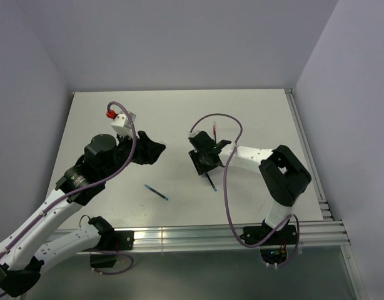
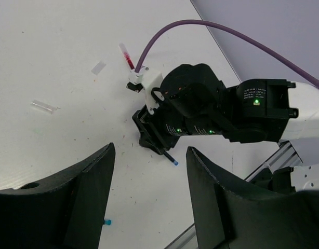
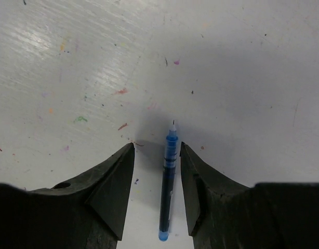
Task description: Insert the pens into the pen caps
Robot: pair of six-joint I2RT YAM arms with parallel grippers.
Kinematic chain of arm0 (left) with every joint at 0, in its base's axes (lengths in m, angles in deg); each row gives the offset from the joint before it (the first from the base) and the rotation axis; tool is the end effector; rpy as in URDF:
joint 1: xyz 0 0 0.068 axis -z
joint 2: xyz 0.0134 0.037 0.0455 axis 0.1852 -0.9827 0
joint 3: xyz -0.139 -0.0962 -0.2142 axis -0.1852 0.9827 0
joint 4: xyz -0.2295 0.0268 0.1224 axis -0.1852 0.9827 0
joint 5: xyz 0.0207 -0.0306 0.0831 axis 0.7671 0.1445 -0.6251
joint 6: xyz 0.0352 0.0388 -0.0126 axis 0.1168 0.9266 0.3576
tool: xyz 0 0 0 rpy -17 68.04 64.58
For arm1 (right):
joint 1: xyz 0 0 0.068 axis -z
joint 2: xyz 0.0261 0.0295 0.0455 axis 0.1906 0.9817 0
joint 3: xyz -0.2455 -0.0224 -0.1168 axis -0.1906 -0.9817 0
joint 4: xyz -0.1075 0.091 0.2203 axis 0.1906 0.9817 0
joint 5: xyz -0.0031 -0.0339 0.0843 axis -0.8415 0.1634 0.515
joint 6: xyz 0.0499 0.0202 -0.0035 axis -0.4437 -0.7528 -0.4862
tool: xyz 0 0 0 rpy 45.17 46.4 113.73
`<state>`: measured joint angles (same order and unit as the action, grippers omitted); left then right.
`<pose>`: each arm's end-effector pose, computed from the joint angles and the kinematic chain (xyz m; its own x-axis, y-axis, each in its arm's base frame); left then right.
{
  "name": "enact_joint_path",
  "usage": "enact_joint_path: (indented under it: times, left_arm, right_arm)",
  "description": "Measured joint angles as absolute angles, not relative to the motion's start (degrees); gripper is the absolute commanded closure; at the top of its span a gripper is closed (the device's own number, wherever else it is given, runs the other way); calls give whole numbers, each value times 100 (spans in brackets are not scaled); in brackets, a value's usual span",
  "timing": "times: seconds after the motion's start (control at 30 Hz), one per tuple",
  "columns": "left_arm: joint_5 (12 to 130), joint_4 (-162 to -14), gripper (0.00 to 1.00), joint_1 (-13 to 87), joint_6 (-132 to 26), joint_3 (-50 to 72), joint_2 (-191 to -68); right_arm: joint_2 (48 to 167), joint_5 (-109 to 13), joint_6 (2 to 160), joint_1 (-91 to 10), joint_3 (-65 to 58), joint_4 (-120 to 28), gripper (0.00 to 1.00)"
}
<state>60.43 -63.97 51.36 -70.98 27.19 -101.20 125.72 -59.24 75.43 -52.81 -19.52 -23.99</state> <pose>0.1371 -0.1159 0.3786 -0.4575 -0.2599 -0.8504 0.4546 0.7536 -0.4749 0.2556 0.2257 0.1660 -0.7828 -0.4109 -0.4674 -0.4845 0.8737 0.0435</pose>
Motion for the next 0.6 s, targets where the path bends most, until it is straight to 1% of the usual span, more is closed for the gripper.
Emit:
enact_joint_path:
  times: [0.3, 0.43, 0.5, 0.53, 0.6]
  left_arm:
    - [6043, -6393, 38, 5134, -7098, 2719, -10120]
    - [6045, -6393, 38, 5134, -7102, 2719, -10126]
    - [6047, -6393, 38, 5134, -7113, 2723, -10135]
    - [6050, -6393, 38, 5134, -7118, 2730, -10135]
    - [6050, -6391, 38, 5134, -7166, 2754, -10137]
  right_arm:
    - [12655, -6188, 7381, -5377, -1958, -2476, 52]
    - [12659, -6254, 7198, -5377, -2043, -2484, 58]
    - [12646, -6247, 7121, -5377, -2067, -2513, 66]
    - [12646, -6249, 7078, -5377, -2076, -2526, 79]
    - [12631, -6234, 7019, -5386, -2107, -2557, 86]
